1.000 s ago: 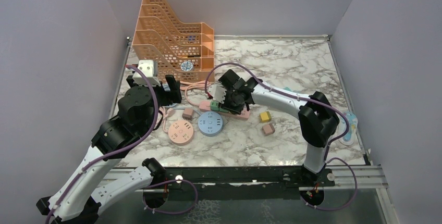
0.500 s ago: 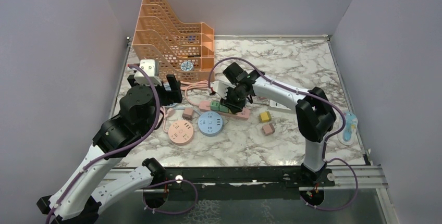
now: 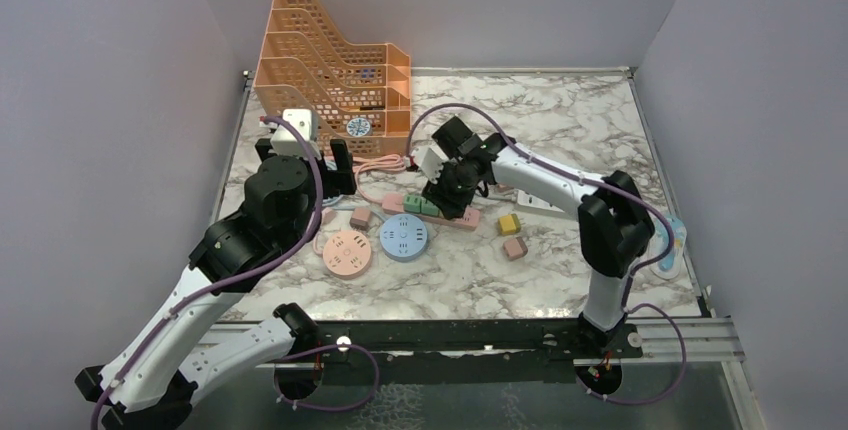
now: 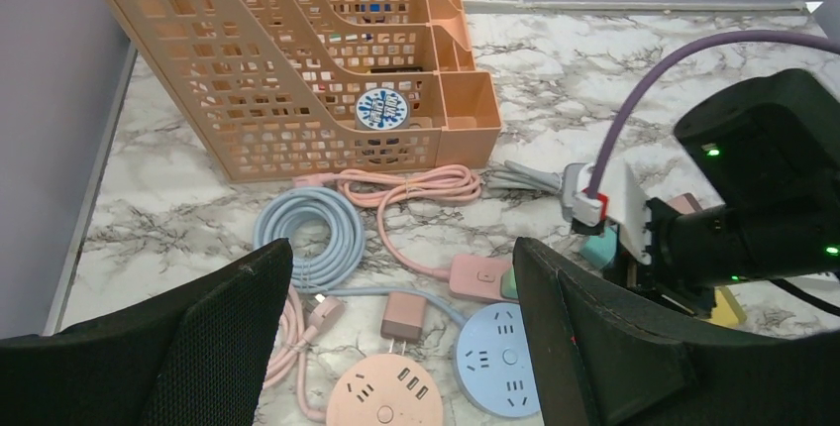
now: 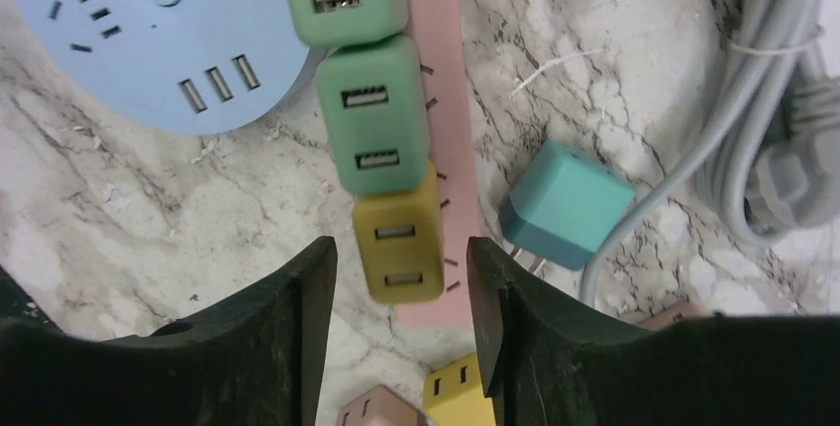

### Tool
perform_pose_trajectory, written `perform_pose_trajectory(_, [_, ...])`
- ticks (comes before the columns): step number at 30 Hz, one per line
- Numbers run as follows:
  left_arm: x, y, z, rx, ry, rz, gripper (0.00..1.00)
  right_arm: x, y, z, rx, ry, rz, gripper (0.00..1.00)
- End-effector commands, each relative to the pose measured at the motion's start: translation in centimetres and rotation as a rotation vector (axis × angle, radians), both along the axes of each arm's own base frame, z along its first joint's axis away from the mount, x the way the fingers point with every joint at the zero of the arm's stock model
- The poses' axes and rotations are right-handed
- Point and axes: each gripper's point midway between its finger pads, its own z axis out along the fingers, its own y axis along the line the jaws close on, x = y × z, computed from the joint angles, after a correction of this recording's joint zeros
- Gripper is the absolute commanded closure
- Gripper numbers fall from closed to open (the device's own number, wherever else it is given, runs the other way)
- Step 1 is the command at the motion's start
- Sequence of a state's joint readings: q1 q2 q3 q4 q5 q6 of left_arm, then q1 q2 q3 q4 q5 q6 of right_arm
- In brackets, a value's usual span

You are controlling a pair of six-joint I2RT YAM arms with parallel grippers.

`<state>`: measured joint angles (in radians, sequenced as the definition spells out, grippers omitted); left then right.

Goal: Insert the plug

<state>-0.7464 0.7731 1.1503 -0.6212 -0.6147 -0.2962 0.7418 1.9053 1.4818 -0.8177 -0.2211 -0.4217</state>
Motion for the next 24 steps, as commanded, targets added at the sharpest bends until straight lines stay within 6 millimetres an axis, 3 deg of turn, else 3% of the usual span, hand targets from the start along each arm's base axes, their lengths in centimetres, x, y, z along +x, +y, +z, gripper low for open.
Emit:
perform_pose_trajectory(1, [0.0,0.0,1.5,-0.018,-0.032,-0.006,0.16,1.5,0.6,6.7,0.189,-0.149,-0.139,0.48])
perform_pose_trajectory(5, [0.2,-0.5,1.8,-0.038,-0.040,-0.020,0.16,0.9,0.0,9.7,0.304,-0.194,-0.253,0.48])
perform_pose_trajectory(10, [0.2,-1.9,1.4,-0.081,-0.027,-0.068,0.16,0.5,-3.0,10.6,0.348,-0.218,-0.556,0.48])
perform_pose_trajectory(16, [0.6,-3.7,0.1,-0.097,0.002,-0.123,0.16,-0.5,-9.5,8.2,0.258,-0.249,-1.011,0.48])
perform_pose_trajectory(21, [1.1,-5.4,-0.6,-0.110,0.022,-0.170,0.16,-2.0,-13.5,5.4,0.157,-0.246,-1.237,0.43])
perform_pose_trajectory(24, [1.2,-6.7,-1.7,-0.124,0.051,-0.213,0.16,-2.2,-14.9,3.6,0.105,-0.224,-1.299,0.38])
